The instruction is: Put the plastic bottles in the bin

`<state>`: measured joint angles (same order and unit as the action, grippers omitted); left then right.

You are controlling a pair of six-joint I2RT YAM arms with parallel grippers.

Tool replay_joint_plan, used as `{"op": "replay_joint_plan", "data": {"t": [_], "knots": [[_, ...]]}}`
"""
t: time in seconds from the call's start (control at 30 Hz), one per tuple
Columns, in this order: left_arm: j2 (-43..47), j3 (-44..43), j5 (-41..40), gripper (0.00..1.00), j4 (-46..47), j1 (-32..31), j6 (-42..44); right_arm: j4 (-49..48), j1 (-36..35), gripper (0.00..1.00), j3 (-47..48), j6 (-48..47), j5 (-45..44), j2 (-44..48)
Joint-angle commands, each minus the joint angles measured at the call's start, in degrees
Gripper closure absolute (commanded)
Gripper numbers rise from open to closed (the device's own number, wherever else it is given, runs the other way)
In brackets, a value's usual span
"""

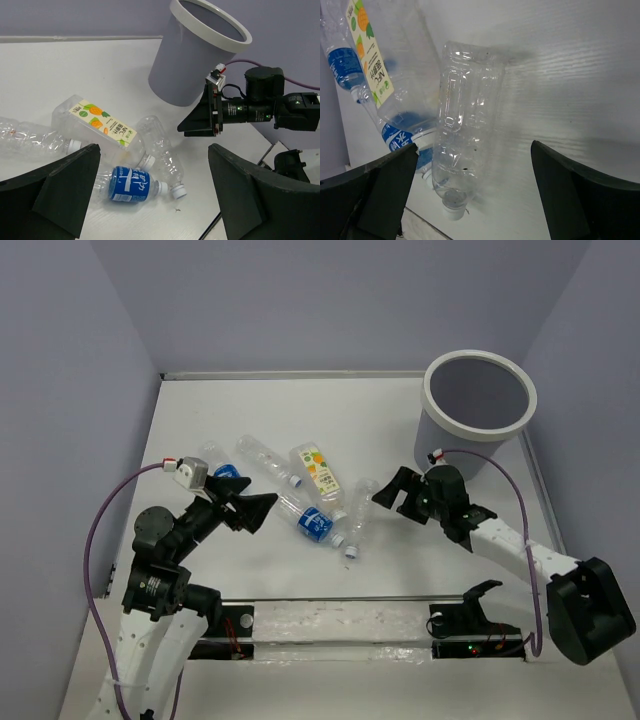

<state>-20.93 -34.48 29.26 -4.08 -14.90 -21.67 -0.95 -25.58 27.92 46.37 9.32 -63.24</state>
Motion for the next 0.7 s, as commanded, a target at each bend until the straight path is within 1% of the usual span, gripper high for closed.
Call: {"op": "replay_joint_plan", "data": {"t": [0.0,0.23,0.53,0.67], "knots": [[-0.3,0.4,1.8,0.01,2.8,0.3,0.3,-6.5,-0.2,0.00,3.7,-1.5,-3.6,-2.8],[-0.8,1.0,1.3,0.01,3.0,0.3,-0.2,-6.6,-0.2,0.00,6.1,-1.9,-4.5,-9.6],[-0.8,1.0,0.5,0.01,2.8,0.3,-0.5,-8.0,-0.2,0.00,9.8,-3.6,-1.4,-16.1],[-1.3,1.0,0.4,0.01,2.7,0.3,-0.5,-10.6,-0.2,0.00,10.0,-3.4,0.1,-18.7]]}}
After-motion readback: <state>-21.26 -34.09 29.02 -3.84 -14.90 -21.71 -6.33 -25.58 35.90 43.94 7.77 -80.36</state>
